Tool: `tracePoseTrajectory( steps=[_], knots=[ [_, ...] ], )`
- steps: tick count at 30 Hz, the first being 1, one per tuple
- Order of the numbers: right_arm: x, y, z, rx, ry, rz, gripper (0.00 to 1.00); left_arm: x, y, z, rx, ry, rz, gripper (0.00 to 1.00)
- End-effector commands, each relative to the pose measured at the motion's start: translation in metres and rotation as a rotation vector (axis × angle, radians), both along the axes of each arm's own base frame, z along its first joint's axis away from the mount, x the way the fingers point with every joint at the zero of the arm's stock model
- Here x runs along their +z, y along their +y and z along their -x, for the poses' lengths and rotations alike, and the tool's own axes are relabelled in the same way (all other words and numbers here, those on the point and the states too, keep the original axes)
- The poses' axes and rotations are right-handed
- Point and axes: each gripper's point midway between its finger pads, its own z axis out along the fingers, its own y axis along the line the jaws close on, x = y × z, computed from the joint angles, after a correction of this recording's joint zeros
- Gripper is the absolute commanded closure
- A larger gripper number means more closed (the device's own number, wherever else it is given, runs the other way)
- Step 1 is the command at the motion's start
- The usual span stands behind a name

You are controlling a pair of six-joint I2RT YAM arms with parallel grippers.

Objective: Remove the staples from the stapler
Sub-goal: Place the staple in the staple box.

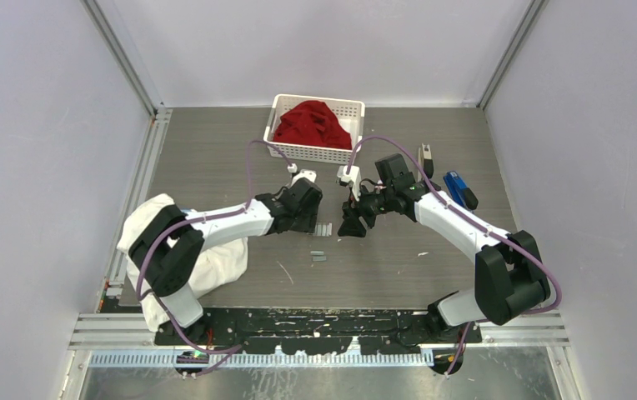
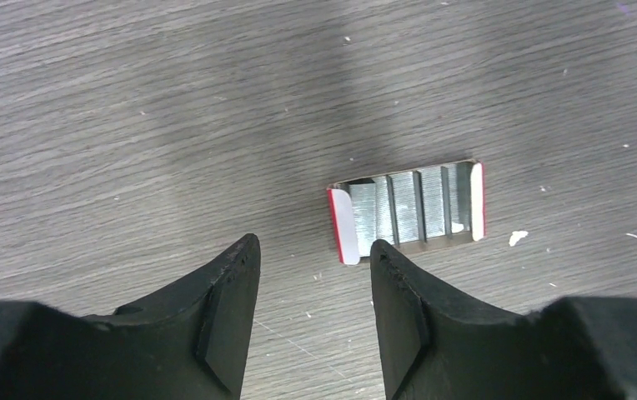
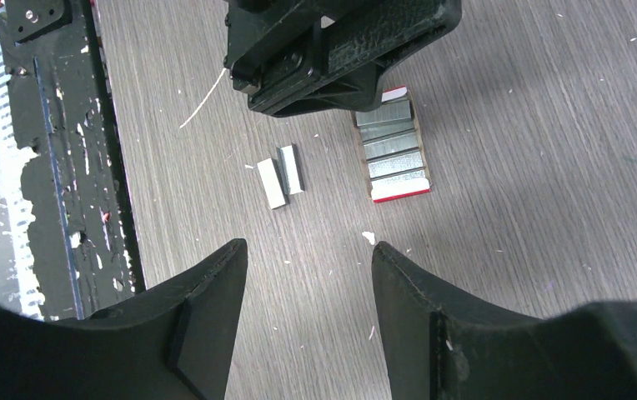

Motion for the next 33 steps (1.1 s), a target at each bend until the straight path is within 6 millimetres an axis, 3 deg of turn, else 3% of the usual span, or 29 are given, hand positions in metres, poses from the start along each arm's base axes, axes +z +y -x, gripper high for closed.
tracePoseTrajectory(
  steps=[1, 33],
  knots=[
    [0.022, 0.010, -0.009, 0.023, -0.066, -0.050, 0.38, 0.014, -0.023, -0.013, -0.011, -0.033, 0.095, 0.48],
    [0.023, 0.010, -0.009, 0.024, -0.066, -0.052, 0.39, -0.006, -0.027, -0.016, 0.008, 0.031, 0.086, 0.59]
  ],
)
